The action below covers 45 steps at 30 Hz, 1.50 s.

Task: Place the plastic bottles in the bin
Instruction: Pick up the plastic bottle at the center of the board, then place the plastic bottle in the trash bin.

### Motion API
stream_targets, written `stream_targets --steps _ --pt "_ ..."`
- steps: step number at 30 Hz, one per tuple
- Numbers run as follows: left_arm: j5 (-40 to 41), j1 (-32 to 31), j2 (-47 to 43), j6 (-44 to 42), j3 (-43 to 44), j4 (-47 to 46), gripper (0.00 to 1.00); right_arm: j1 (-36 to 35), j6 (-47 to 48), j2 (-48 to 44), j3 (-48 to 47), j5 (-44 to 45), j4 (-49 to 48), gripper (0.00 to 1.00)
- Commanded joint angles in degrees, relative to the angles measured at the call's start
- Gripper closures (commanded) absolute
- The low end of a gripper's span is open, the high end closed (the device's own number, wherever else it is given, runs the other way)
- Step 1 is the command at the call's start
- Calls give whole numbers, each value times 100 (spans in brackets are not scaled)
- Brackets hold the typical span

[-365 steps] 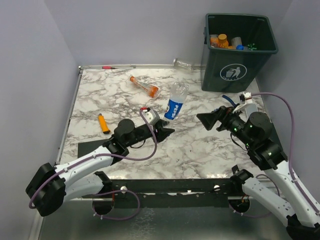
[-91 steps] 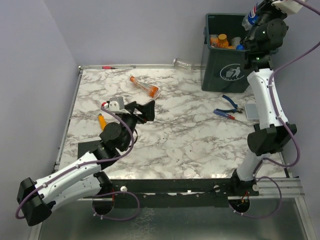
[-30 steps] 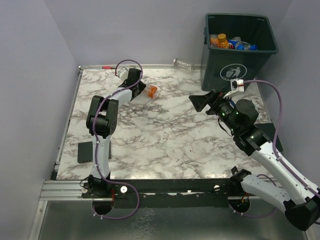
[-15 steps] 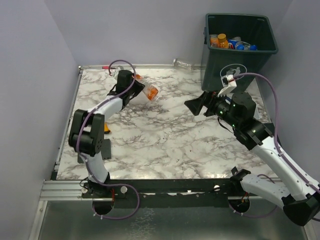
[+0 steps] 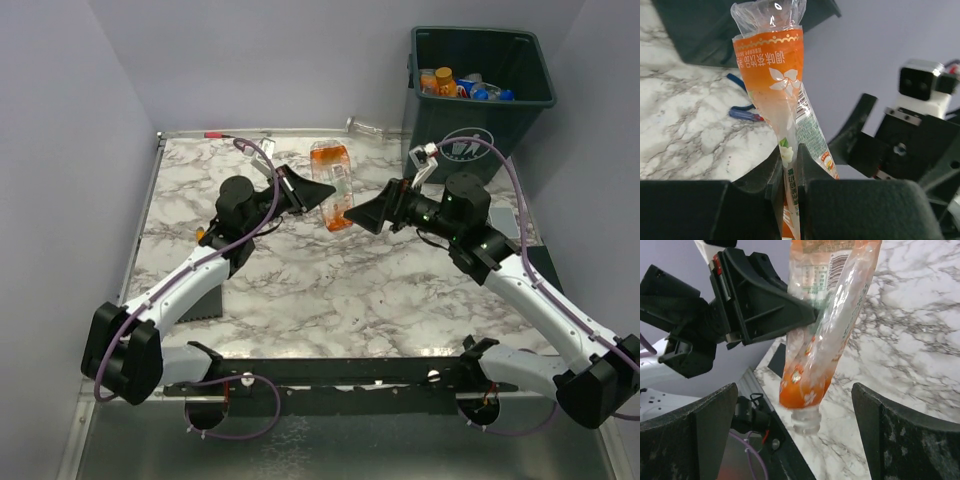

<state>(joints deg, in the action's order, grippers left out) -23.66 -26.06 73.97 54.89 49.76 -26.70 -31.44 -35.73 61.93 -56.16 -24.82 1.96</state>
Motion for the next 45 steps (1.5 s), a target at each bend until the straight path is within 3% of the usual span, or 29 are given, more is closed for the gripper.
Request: stream_targets --steps 1,4,14,20,21,22,26,31,34,36,39,45 --pt "-243 -251 -496 -387 -144 -456 100 -35 -448 267 -87 -674 -580 1" --pt "-114 -284 -656 -383 -227 -501 100 -35 -420 290 -69 -615 -467 1" --pt "59 -562 -719 -468 -223 -581 100 -280 -578 568 -151 -983 -526 20" --pt "186 -735 -759 -498 -219 -580 100 -490 -634 717 -223 -466 -460 55" --pt "219 -734 -794 -491 -236 -574 97 -494 -592 632 -205 -350 -442 60" --pt "271 -728 -846 -481 -269 -567 85 -492 -522 512 -195 -180 -390 63" --pt "785 -733 -1132 -497 -377 -417 5 -492 92 69 -661 707 320 69" --pt "2018 -724 -1577 -683 -463 86 1 -478 1540 160 -2583 3050 1802 69" --pt "2559 -725 -1683 -678 -558 255 1 -289 2483 628 -3679 4578 1767 67" --pt "2708 -720 -1666 -596 -620 326 1 300 2612 1130 -4257 4864 1571 67" --pt "2724 -722 -1600 -558 -681 538 1 1657 2087 1807 -4884 4660 1450 67" --pt "2828 -714 -1739 -648 -899 945 1 2743 1648 2790 -5040 5158 368 66"
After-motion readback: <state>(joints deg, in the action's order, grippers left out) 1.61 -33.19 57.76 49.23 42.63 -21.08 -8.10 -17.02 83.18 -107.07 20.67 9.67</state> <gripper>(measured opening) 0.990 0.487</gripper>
